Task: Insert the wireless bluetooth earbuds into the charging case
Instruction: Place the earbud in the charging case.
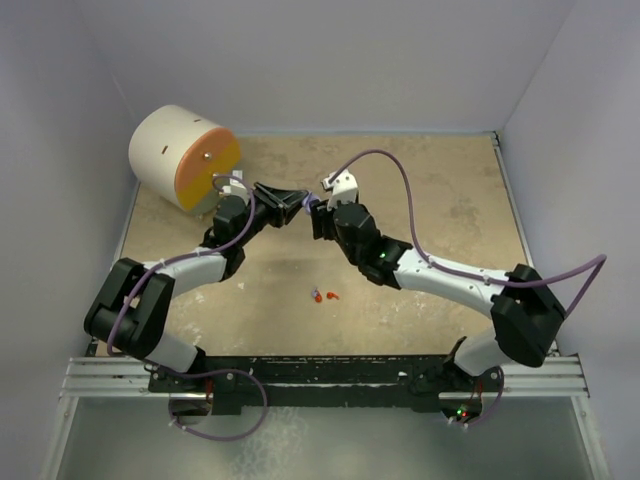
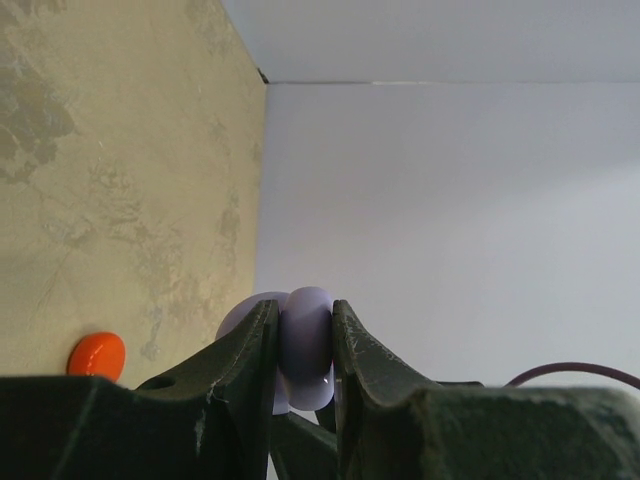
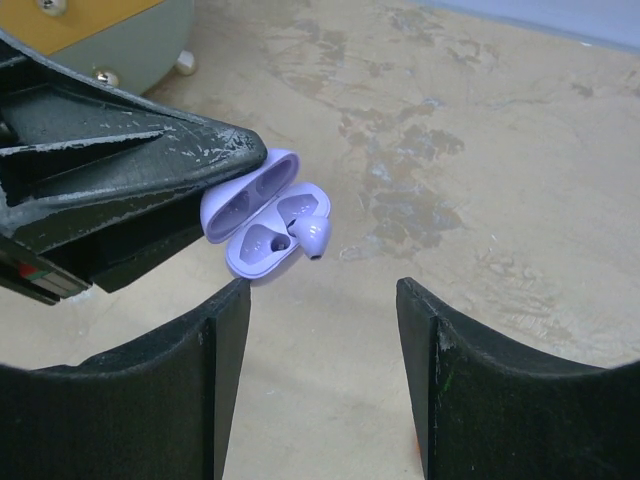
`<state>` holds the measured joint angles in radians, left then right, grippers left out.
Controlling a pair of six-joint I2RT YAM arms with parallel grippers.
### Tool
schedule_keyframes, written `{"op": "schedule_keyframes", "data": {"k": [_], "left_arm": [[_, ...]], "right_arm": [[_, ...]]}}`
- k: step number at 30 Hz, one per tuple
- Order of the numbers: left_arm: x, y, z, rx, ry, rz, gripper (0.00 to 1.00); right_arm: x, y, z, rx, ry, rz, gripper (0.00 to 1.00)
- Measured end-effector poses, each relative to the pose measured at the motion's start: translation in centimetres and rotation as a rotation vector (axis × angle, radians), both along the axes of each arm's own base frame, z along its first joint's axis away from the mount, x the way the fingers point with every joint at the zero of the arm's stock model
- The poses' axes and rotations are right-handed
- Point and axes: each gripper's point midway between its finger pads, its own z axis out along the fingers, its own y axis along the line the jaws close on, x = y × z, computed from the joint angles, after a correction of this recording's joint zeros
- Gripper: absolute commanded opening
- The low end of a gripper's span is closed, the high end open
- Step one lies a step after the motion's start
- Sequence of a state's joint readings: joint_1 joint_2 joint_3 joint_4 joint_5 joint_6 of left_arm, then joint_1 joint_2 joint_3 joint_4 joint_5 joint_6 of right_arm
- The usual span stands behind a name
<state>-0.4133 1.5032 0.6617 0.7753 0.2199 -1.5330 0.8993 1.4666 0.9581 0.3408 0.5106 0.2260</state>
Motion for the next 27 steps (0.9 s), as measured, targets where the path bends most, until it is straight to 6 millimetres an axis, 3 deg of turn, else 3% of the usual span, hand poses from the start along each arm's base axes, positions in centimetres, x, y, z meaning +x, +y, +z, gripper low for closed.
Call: {"op": "schedule_keyframes", "data": {"k": [11,19,27], "left_arm": [[0.1,0.8,0.1,0.024,-0.003,0.034,0.00],[0.0,0.8,0.2,0.034,-0.010,0.031,0.00],[0.0,0.8,0.0,0.037,-0.005,0.030,0.00]], "right_arm": [[1.0,0.5,-0.8,-0.032,0.041,-0.015,0.63],[0.8,-0.7,1.5,0.001,0.014,-0.042,0.64],[0.9,-0.9,-0.2,-0.044,0.061,-0.054,0.65]]}}
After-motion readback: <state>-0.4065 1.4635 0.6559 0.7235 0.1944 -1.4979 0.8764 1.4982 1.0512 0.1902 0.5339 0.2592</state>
